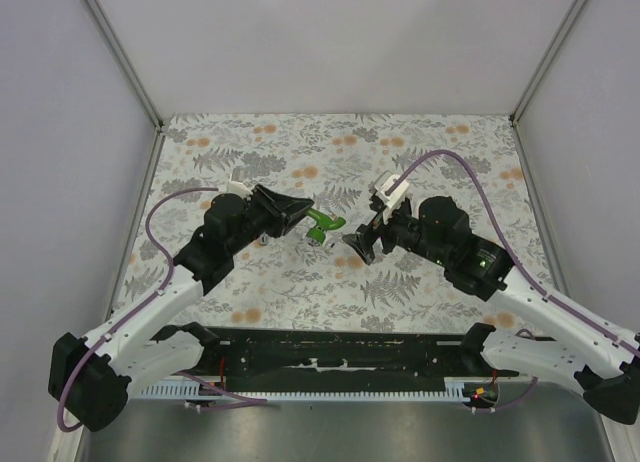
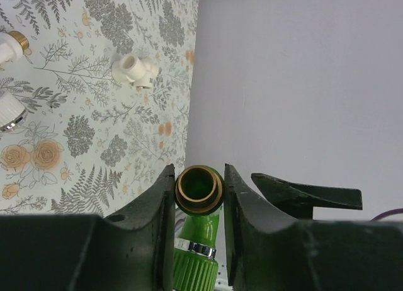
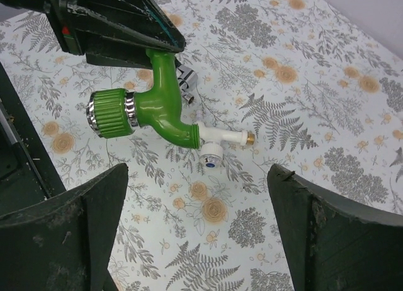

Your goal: Install the water faucets

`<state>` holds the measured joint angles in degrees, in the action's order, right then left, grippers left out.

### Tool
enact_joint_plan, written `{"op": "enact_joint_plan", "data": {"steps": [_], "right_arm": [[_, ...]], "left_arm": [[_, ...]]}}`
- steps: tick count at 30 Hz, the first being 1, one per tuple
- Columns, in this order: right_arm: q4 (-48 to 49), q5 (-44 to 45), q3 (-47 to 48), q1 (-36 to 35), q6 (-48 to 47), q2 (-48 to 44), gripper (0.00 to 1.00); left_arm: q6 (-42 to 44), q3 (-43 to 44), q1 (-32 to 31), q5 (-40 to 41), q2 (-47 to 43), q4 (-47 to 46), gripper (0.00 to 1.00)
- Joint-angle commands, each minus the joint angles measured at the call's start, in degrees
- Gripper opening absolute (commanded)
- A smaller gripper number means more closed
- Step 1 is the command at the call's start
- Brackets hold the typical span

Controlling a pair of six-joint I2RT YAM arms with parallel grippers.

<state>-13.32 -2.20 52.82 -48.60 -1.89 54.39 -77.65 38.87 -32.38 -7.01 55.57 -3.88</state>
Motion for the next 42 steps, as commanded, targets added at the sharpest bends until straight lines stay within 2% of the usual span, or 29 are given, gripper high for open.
{"op": "enact_joint_plan", "data": {"steps": [1,7,13,20,25,28,31,34,38,42], "right_arm": [[0.4,-2.5,3.8,-0.1,-7.8,0.7,0.98],[0.1,-0.8,6.9,0.1,-6.0,4.2,0.97],[1.4,0.4,4.8,0.6,-7.3,4.3,0.97],[4.7,-1.4,3.4,3.9,4.3,4.6,0.92],[7.6,-4.2,0.5,4.0,0.3,3.4,0.93],[8.5,-3.4,0.4,4.1,1.8,3.4,0.92],[10.3,-2.6,0.2,4.4,7.1,3.3,0.91],[12.8,-0.4,-0.3,5.4,18.2,3.5,0.87],[22.6,-2.8,-3.4,5.4,31.7,4.0,0.82],[30.7,-3.5,-6.8,5.6,42.0,5.5,0.8]], "left_arm": [[-1.2,4.6,-0.2,0.0,0.8,0.5,0.02],[-0.4,4.2,-0.2,-0.1,0.7,-2.5,0.02],[0.6,5.3,-0.2,-1.2,2.0,-2.5,0.02],[0.7,4.5,-0.2,-2.1,2.9,-5.6,0.02],[1.8,5.0,-0.3,-3.1,3.1,-6.0,0.02],[2.8,4.3,-0.4,-3.5,2.8,-9.7,0.02],[2.5,3.5,-0.3,-2.5,1.9,-10.7,0.02],[2.7,2.4,-0.4,-2.5,1.6,-13.6,0.02],[1.3,0.7,-0.5,-2.5,1.6,-18.3,0.02],[1.1,0.8,-0.8,-2.0,1.5,-19.2,0.02]]}}
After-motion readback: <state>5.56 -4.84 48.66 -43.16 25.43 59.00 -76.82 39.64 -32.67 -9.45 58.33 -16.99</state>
